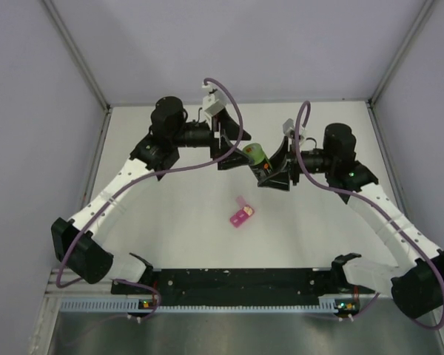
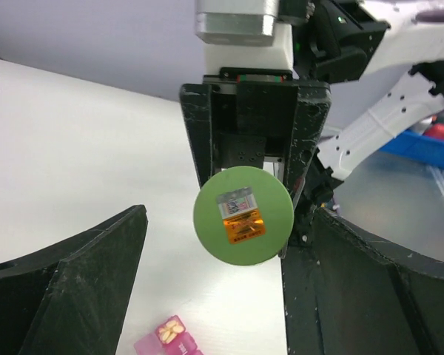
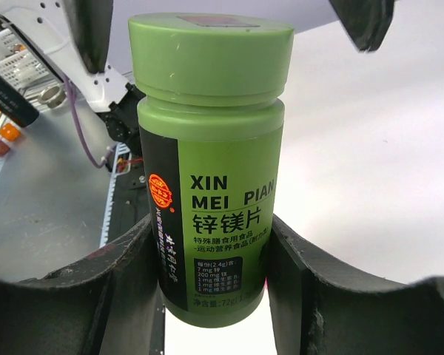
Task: Sort the pills into containers
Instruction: Screw the lid of the pill bottle onto the pill bottle.
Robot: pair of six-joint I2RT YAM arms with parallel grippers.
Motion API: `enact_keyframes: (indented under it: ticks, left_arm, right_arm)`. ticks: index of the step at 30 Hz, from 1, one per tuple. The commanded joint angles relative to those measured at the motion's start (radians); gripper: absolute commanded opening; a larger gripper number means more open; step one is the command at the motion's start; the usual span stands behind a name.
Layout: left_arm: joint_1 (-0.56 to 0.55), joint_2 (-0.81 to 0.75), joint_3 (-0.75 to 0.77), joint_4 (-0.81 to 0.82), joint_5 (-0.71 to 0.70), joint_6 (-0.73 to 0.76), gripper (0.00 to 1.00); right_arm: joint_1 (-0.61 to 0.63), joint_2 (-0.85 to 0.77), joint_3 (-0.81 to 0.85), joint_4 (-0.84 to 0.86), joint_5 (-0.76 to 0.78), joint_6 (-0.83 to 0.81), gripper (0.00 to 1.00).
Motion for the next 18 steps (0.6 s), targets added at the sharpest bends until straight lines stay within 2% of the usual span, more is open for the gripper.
enact_keyframes:
  ticks: [1, 4, 11, 16, 18]
  left_arm:
    - [0.03, -0.043, -0.042, 0.295, 0.028, -0.264, 0.99]
    - [0.029, -0.047, -0.05, 0.32, 0.019, -0.305, 0.99]
    - [0.029, -0.042, -0.114, 0.484, -0.053, -0.505, 0.99]
    - [0.03, -0.028, -0.119, 0.498, -0.088, -0.517, 0.98]
    - [0.029, -0.022, -0.119, 0.509, -0.096, -0.522, 0.94]
  right_arm:
    - [0.005, -0.042, 0.068, 0.0, 0.048, -0.033, 0.0]
    - [0.005, -0.039, 0.079, -0.004, 0.068, -0.033, 0.0]
    - [0.006, -0.028, 0.116, -0.01, 0.123, -0.033, 0.0]
    - [0.006, -0.017, 0.14, -0.01, 0.145, -0.03, 0.0]
    - [0.005, -0.013, 0.146, -0.01, 0.153, -0.026, 0.0]
